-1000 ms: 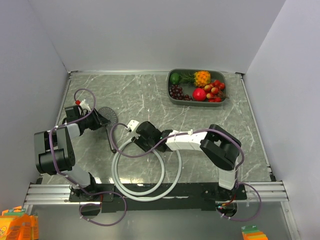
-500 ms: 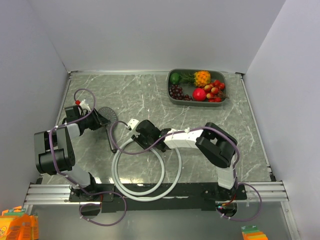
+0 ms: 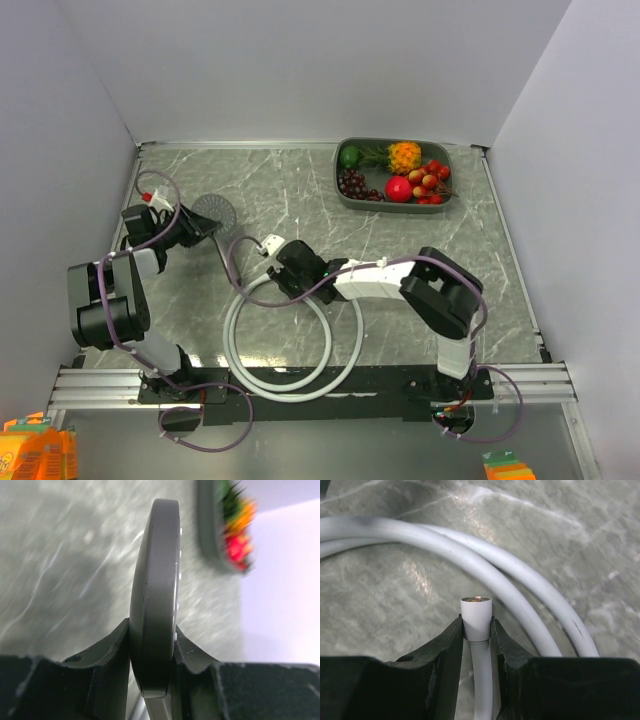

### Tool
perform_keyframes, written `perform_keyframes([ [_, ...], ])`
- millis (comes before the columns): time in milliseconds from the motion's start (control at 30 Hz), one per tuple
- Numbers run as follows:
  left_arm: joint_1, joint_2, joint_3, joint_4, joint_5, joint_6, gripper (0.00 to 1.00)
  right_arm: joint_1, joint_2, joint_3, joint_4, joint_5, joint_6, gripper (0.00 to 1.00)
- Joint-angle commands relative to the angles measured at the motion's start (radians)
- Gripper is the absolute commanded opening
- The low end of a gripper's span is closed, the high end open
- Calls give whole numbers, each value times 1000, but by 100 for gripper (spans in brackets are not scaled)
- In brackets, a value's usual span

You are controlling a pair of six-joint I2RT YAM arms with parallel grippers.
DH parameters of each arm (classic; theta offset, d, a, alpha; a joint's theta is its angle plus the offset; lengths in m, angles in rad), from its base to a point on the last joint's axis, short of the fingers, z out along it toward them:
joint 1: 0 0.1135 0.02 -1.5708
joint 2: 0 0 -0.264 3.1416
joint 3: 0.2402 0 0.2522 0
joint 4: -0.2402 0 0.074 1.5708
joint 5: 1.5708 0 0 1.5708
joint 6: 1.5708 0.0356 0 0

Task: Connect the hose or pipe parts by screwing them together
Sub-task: Pick up the pipeline from the center of the board, then install the bathroom fixture on the pipeline.

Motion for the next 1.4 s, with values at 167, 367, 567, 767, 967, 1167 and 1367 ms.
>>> perform_keyframes([
  [167,-14,28,-176,828,-27,-544,1,13,-206,-20,1,42,61,21],
  [367,-42,68,-226,982,-76,-637,1,20,-205,8,5,33,78,22],
  [567,-56,94,-239,1074,-109,-697,1,34,-195,26,11,31,87,22],
  [767,-65,83,-253,1057,-147,-647,1,56,-185,40,30,26,106,21],
  [967,-76,52,-255,979,-173,-562,1,68,-172,57,50,36,109,21],
  [1167,-87,46,-256,967,-175,-556,1,67,-148,83,63,31,104,21],
  [1367,-91,54,-253,965,-167,-562,1,67,-131,88,83,20,113,21],
])
